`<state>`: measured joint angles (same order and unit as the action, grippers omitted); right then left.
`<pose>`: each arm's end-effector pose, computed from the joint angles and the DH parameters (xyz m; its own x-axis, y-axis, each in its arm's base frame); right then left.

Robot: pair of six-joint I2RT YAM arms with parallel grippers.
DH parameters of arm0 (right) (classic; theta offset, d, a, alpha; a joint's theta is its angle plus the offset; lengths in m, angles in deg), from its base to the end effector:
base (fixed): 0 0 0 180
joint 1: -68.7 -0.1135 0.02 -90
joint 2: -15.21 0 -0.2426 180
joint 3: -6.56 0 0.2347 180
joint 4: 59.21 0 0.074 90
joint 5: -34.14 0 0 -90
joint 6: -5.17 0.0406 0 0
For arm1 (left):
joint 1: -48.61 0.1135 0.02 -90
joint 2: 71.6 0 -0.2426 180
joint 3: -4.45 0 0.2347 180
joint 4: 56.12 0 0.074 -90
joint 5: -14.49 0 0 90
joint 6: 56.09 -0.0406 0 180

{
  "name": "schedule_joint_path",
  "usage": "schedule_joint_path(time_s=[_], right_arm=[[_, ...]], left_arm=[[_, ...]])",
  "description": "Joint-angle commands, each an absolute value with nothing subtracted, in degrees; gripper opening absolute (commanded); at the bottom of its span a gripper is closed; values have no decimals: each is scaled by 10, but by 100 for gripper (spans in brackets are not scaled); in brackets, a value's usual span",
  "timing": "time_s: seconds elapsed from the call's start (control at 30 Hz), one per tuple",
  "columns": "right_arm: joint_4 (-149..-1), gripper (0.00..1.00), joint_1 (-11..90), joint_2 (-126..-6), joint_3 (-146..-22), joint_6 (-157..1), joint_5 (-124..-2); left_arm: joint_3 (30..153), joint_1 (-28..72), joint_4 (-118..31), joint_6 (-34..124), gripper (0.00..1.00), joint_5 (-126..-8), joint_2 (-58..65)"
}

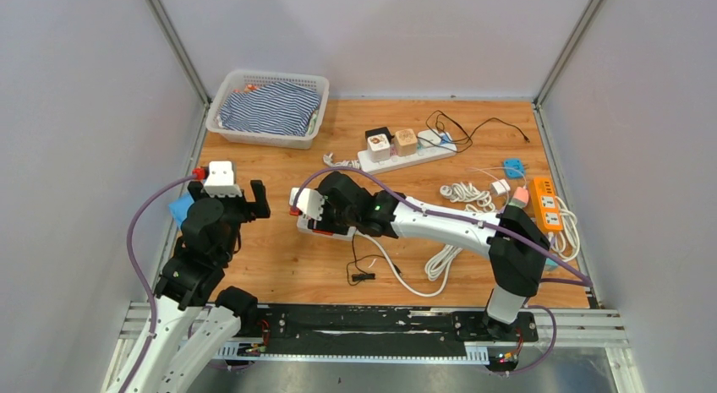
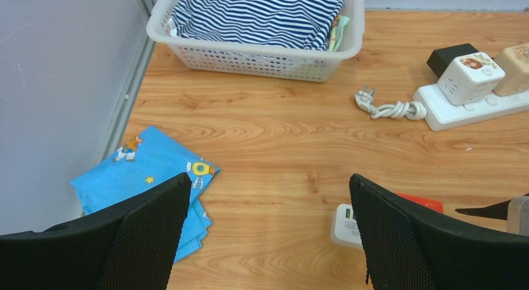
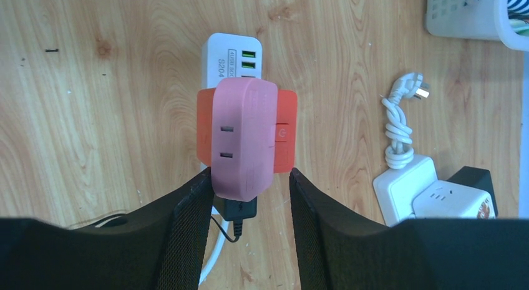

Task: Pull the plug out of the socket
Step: Remove the plug from the socket.

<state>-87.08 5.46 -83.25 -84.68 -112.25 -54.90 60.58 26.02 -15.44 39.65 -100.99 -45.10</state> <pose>0.1727 0.3410 0.2581 0.1785 -0.6686 -0.7219 -0.9062 0.1741 -0.3854 0.1133 -0.0282 0.3166 -0.1718 -0.0263 -0.9848 -0.0605 0.9980 -0.0161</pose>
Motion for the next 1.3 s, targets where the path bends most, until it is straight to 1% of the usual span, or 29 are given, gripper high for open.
schedule_joint_path(time_s=[0.0, 0.1, 0.17, 0.2, 0.23, 0.27, 0.47, 0.53, 0.67, 0.8, 0.87, 1.1, 1.27], right_arm=[[-871, 50, 60, -847, -841, -1102, -587], [-871, 48, 61, -852, -844, -1102, -591], [-871, 43, 63, -856, -846, -1102, -597], [-870, 39, 66, -858, -847, -1101, -599], [-871, 36, 67, -858, -847, -1101, -601], [-871, 31, 69, -856, -847, -1101, -604], [-875, 6, 88, -837, -844, -1094, -629], [-877, 1, 95, -836, -841, -1090, -638], [-879, 0, 103, -832, -835, -1093, -653], [-887, 0, 104, -826, -831, -1106, -662], [-892, 0, 105, -821, -830, -1115, -667], [-913, 0, 123, -800, -827, -1139, -692], [-936, 1, 135, -795, -826, -1169, -715]], left_arm=[[599, 265, -165, 388, 100, -993, -448], [599, 265, -166, 388, 100, -986, -449], [598, 265, -167, 387, 100, -979, -451], [598, 265, -168, 387, 100, -975, -451], [598, 265, -169, 387, 100, -971, -451], [598, 265, -169, 388, 100, -967, -451], [605, 265, -157, 423, 100, -920, -459], [598, 265, -160, 458, 100, -884, -470], [559, 265, -187, 559, 100, -816, -508], [487, 265, -240, 652, 100, -760, -552], [464, 265, -254, 669, 100, -735, -560], [394, 265, -321, 705, 96, -704, -561], [346, 265, -374, 728, 96, -691, -561]])
